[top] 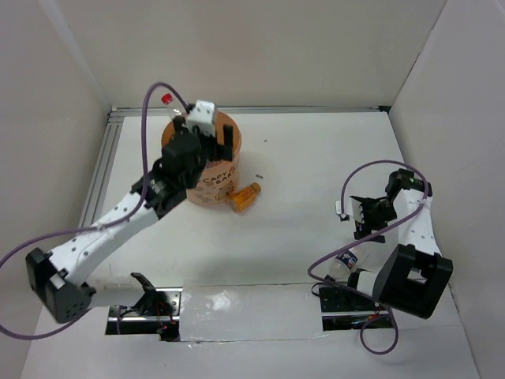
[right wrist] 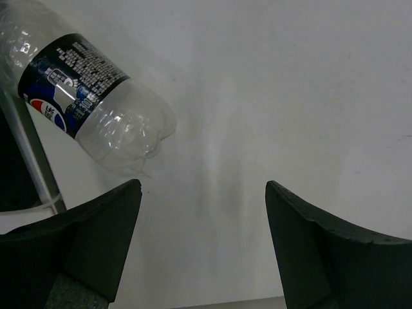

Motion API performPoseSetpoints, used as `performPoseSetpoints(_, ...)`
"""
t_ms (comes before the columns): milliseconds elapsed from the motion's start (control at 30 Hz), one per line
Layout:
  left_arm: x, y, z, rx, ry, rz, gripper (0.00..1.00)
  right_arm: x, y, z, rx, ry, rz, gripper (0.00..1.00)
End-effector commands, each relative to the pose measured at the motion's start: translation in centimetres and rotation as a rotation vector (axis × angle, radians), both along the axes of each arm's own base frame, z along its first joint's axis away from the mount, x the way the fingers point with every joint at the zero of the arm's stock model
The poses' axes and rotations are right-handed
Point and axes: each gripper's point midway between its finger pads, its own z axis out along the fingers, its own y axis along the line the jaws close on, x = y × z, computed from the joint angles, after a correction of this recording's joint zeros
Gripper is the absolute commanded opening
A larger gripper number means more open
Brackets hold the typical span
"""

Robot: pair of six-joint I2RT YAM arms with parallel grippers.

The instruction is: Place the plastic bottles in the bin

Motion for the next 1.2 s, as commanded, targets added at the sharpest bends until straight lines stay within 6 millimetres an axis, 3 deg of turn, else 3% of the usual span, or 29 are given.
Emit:
performPoseSetpoints(0,-7.2,-7.2,-1.3,-0.002,-0.024,-0.370,1.00,0.2,0.2,-1.0,-0.045,-0.066,0.420,0.85)
performPoseSetpoints(67,-9.9,-9.5,-3.8,0.003,0.023,-0.485,1.00,0.4,0.7,-1.3,-0.021,-0.063,0.440,0.86)
performPoseSetpoints(100,-12.1,-11.3,-6.3,0.002,0.085,-0.562,1.00,0.9,1.4,-1.1,0.032,-0.072,0.403,0.86)
performPoseSetpoints(200,-16.7,-15.8,-8.8,-0.047,0.154,-0.757,1.00,4.2,2.0,0.5,0.125,-0.115,0.161,0.86)
performPoseSetpoints(233,-17.4,-17.2,-11.1,-0.021,0.188,-0.793,1.00,4.9,1.8,0.5,0.161,-0.079,0.034,0.82)
performPoseSetpoints(300,-18.8,-19.9,-11.7,-0.070,0.191,-0.857,1.00,5.4,1.4,1.0,0.164,-0.049,-0.025,0.76)
performPoseSetpoints(367,-19.0,-21.8,-13.0,-0.106,0.231,-0.888,1.00,3.9,1.2,0.4,0.148,0.032,-0.031,0.69)
performPoseSetpoints(400,-19.1,-23.0,-15.4,-0.100,0.285,-0.906,0.98,3.3,1.0,-0.1,0.131,0.054,-0.031,0.66)
performPoseSetpoints(467,-20.1,-25.3,-15.3,-0.121,0.271,-0.973,0.97,2.2,-0.2,-1.2,0.042,0.058,-0.010,0.61)
performPoseSetpoints(500,-20.0,-26.1,-17.2,-0.098,0.305,-0.981,0.95,2.2,-0.6,-1.3,0.013,0.043,-0.010,0.60)
performPoseSetpoints(567,-21.0,-28.4,-17.7,-0.099,0.315,-1.046,0.95,1.5,-1.3,-1.5,-0.039,0.052,-0.010,0.59)
performPoseSetpoints(600,-21.4,-28.5,-17.7,-0.101,0.320,-1.065,0.95,1.6,-1.3,-1.5,-0.041,0.048,0.001,0.59)
performPoseSetpoints(633,-21.9,-29.3,-19.1,-0.079,0.340,-1.090,0.95,1.2,-1.4,-1.5,-0.046,0.064,0.002,0.57)
performPoseSetpoints(700,-22.4,-30.7,-19.1,-0.095,0.338,-1.146,0.95,-0.3,-1.0,-2.4,-0.021,0.159,0.014,0.56)
performPoseSetpoints(867,-24.0,-33.3,-20.8,-0.091,0.359,-1.226,0.94,-1.1,-1.8,-3.6,-0.049,0.287,0.049,0.54)
performPoseSetpoints(967,-24.4,-33.8,-21.2,-0.109,0.363,-1.233,0.95,-1.3,-1.7,-4.2,-0.058,0.331,0.067,0.54)
performPoseSetpoints(1033,-24.6,-33.5,-22.6,-0.106,0.397,-1.223,0.96,-1.4,-1.1,-4.8,-0.052,0.366,0.089,0.54)
performPoseSetpoints(1167,-24.9,-33.2,-23.6,-0.135,0.440,-1.208,0.98,-1.4,0.6,-5.6,-0.043,0.420,0.154,0.56)
